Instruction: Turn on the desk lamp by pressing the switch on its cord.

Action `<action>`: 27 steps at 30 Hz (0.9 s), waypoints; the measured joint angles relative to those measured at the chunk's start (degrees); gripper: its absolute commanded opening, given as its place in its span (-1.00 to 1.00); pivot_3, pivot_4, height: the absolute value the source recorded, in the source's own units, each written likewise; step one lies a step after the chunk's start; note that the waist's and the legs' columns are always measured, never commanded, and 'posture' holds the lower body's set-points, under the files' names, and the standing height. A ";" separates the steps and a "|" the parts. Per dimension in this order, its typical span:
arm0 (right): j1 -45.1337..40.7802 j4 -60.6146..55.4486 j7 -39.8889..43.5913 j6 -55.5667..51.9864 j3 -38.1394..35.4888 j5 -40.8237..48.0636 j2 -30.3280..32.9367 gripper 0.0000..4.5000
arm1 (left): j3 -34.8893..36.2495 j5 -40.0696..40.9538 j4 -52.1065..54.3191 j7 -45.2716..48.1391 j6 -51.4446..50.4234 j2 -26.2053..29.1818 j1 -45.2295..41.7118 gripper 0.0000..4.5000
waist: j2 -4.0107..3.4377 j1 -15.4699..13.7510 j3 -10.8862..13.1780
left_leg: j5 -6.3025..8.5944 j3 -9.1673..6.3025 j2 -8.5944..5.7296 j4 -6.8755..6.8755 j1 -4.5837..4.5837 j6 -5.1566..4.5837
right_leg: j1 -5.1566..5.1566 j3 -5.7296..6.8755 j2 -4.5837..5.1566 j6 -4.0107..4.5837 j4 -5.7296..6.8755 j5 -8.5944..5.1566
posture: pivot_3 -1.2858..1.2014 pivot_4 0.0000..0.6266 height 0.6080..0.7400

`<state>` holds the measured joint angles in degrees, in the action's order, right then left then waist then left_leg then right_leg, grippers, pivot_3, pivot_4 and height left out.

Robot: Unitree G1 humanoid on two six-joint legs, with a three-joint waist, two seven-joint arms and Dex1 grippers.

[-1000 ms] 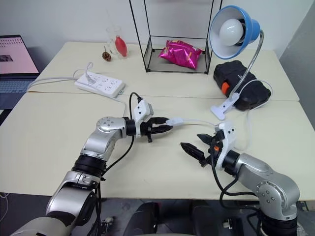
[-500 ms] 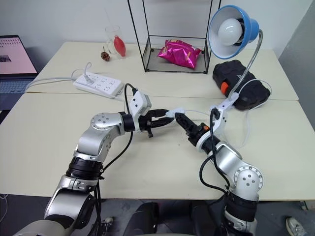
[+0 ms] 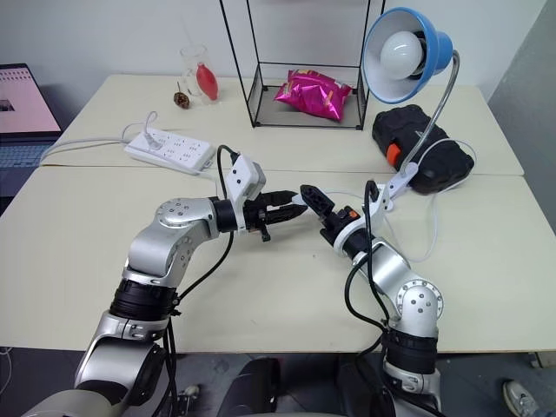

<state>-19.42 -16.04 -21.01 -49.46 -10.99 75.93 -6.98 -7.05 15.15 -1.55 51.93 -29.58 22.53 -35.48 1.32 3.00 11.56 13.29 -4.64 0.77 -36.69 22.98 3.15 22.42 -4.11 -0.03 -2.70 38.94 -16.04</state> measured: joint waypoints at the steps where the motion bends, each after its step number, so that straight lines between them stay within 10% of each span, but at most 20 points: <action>1: -0.02 0.10 -0.10 0.16 0.08 0.04 0.00 1.00 | 0.00 0.05 0.21 -0.05 -0.11 0.04 0.06 -0.50 | 0.00 0.00 0.00 | 0.00 0.00 0.00 0.00 0.00 0.00 | 0.00 0.00 0.00 0.00 0.00 0.00 | 0.03 -0.52 1.00; 7: -0.25 0.79 -0.25 1.20 1.20 1.40 -0.02 1.00 | 0.00 0.49 1.51 -0.62 -1.10 0.39 0.35 -0.50 | 0.00 0.03 0.00 | 0.00 0.00 0.00 0.02 0.00 0.00 | 0.01 0.00 0.00 0.01 0.00 -0.01 | 0.03 -0.52 1.00; 27: -0.26 1.29 0.23 2.26 3.34 2.49 0.18 -0.79 | 0.11 1.51 3.37 -1.39 -1.40 0.95 1.20 -0.50 | 0.00 0.07 0.00 | 0.00 0.02 0.01 0.11 0.04 0.00 | 0.12 -0.01 0.00 0.05 -0.02 -0.04 | 0.03 -0.52 1.00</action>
<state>-19.67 -14.75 -20.78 -47.20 -7.65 78.41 -6.80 -6.93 16.65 1.81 50.55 -30.98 23.47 -34.28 1.32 3.06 11.56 13.29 -4.63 0.78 -36.58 23.02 3.15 22.54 -4.12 -0.03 -2.64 38.92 -16.08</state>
